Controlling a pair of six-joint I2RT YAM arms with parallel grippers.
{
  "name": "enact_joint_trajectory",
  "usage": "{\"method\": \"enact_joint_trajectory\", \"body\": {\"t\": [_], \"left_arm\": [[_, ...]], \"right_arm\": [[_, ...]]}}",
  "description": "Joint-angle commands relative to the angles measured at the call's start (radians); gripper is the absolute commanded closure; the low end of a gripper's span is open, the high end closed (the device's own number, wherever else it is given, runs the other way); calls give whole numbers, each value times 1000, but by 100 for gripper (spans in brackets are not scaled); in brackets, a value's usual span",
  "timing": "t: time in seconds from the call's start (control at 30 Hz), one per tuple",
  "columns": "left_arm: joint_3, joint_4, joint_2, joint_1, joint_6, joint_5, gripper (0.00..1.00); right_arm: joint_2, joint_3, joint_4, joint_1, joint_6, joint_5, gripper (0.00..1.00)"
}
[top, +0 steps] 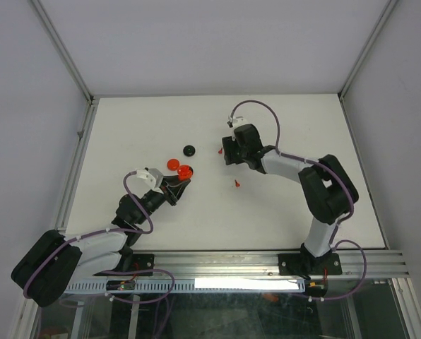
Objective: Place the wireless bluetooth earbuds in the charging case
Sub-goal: Pick up the earbud from the center of the board.
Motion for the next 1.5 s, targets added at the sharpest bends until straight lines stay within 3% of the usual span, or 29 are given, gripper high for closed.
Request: {"method": "enact_joint_trajectory", "body": {"t": [0.0, 0.13, 0.43, 0.63, 0.87, 1.47], "left_arm": [[20, 14, 0, -4, 1, -26, 100], [19, 9, 1, -2, 7, -31, 100], [29, 1, 24, -2, 13, -23, 100], [31, 9, 32, -1, 10, -10, 100], [33, 8, 35, 0, 8, 3, 100], [39, 8, 41, -1, 0, 20, 100]], "right_arm": [[88, 125, 134, -26, -8, -53, 42], [204, 250, 125, -47, -55, -75, 46], [372, 415, 76, -61, -133, -143, 65], [379, 420, 17, -62, -146, -164, 70], [343, 363, -66, -61, -145, -114, 83], [192, 263, -207, -29, -90, -106, 81]]}}
